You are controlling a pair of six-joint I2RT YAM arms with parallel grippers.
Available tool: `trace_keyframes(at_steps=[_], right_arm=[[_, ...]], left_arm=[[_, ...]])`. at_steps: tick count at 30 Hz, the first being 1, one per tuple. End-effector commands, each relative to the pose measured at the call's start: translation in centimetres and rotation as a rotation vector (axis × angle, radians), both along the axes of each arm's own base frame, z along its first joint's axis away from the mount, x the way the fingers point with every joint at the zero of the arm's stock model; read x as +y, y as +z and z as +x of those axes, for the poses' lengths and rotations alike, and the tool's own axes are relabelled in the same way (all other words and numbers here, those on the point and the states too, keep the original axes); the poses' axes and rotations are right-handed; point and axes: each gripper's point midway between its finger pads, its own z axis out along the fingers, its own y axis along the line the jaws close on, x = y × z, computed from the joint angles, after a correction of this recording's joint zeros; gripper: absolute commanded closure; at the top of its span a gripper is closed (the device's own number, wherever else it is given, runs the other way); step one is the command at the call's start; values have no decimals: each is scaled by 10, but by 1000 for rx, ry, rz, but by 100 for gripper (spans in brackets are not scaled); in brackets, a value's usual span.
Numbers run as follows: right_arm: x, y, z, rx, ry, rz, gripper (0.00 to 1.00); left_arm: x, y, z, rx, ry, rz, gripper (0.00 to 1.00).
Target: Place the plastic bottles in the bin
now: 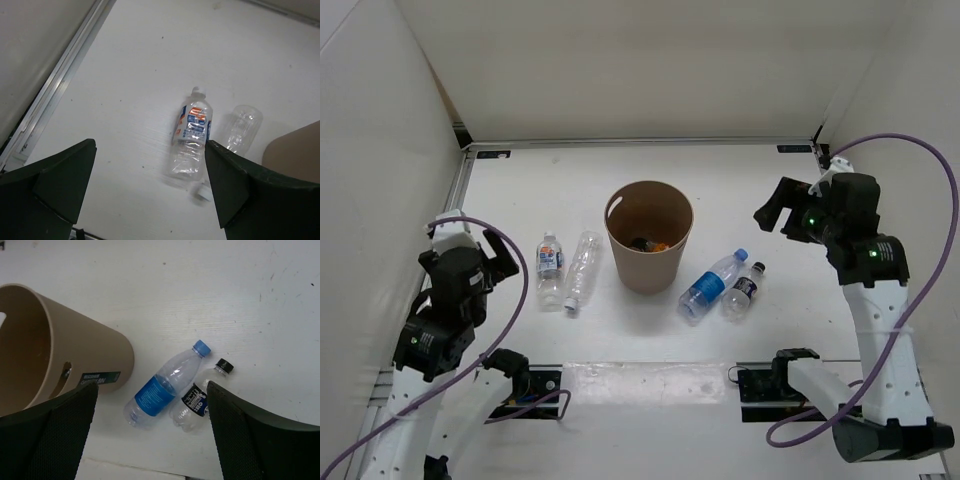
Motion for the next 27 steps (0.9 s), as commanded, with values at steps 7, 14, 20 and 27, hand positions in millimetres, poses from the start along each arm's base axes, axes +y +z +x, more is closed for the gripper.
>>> trace_keyframes(at_steps=[7,14,20,27], right_arm=[[-1,0,-2,-38,-78,-91,10],[12,-52,-11,42,-84,-24,10],[-18,-113,-4,304,-153,223,10],[-31,-127,-11,334,-206,193,10]], left_arm=[[-6,-8,14,-16,-13,-81,0],[-6,-15,15,25,-1,-121,0],[3,-12,10,-17,50,-119,0],[7,-15,8,8,78,-114,0]])
